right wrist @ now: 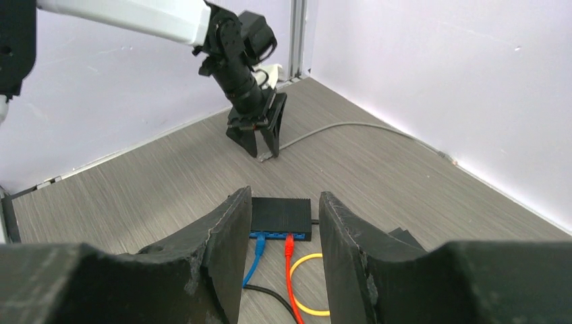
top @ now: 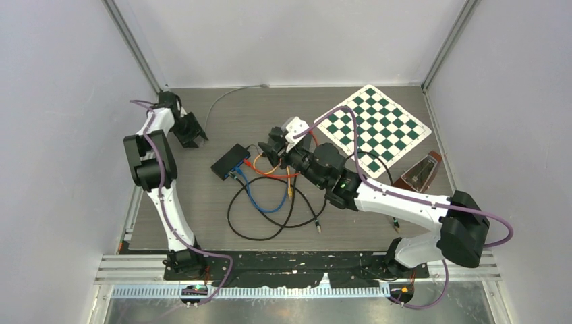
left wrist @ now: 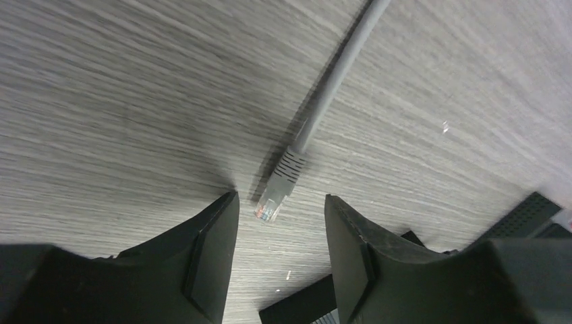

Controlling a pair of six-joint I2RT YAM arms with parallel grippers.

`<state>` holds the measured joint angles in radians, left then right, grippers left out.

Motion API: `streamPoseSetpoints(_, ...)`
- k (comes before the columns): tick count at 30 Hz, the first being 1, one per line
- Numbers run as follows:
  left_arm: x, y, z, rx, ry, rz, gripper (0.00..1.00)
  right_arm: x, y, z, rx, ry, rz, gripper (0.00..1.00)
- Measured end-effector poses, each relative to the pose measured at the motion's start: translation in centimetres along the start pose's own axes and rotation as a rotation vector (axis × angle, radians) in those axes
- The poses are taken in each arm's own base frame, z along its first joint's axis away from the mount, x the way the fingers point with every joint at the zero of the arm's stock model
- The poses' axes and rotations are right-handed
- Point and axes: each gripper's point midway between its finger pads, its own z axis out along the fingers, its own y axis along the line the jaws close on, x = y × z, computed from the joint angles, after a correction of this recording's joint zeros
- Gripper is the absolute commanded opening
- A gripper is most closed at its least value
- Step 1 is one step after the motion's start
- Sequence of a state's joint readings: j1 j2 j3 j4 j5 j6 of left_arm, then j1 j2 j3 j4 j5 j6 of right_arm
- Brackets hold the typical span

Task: Insert the plug into the switch port
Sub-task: Pick up the connector from the center of the board.

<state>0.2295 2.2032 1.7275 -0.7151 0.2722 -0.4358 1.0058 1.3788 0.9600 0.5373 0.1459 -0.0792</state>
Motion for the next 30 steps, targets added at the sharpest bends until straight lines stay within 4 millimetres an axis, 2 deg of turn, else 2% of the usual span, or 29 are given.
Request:
streamPoseSetpoints(4, 1.6, -0.9, 0.3, -0.039, 0.033, 0.036, 0.29, -1.1, -0.4, -0.6, 0.013, -0.031, -0.01, 0.49)
streamPoseSetpoints(8, 3.2, -1.3, 0.5, -0.081, 0.082, 0.075, 0.28, -1.7, -0.7, -1.4, 0.021, -0.05, -0.018, 0.49)
streamPoseSetpoints(13, 2.2, -1.1, 0.5, -0.141, 0.083, 0.096, 0.26, -3.0, -1.1, -2.5, 0.033, -0.087, -0.02, 0.49)
streamPoseSetpoints(16, 1.5, -0.9, 0.4, -0.166, 0.08, 0.115, 0.14, -3.9, -1.3, -2.9, 0.037, -0.108, -0.022, 0.49)
streamPoseSetpoints(20, 1.3, -0.9, 0.2, -0.175, 0.082, 0.147, 0.06, -4.5, -1.4, -3.2, 0.038, -0.125, -0.026, 0.49)
streamPoseSetpoints(26, 2.3, -0.5, 0.2, -0.172, 0.089, 0.172, 0.01, -4.7, -1.4, -3.3, 0.038, -0.128, -0.026, 0.49)
streamPoseSetpoints(30, 4.6, 0.3, -1.2, -0.179, 0.115, 0.178, 0.0, -4.6, -1.4, -3.3, 0.038, -0.127, -0.026, 0.49)
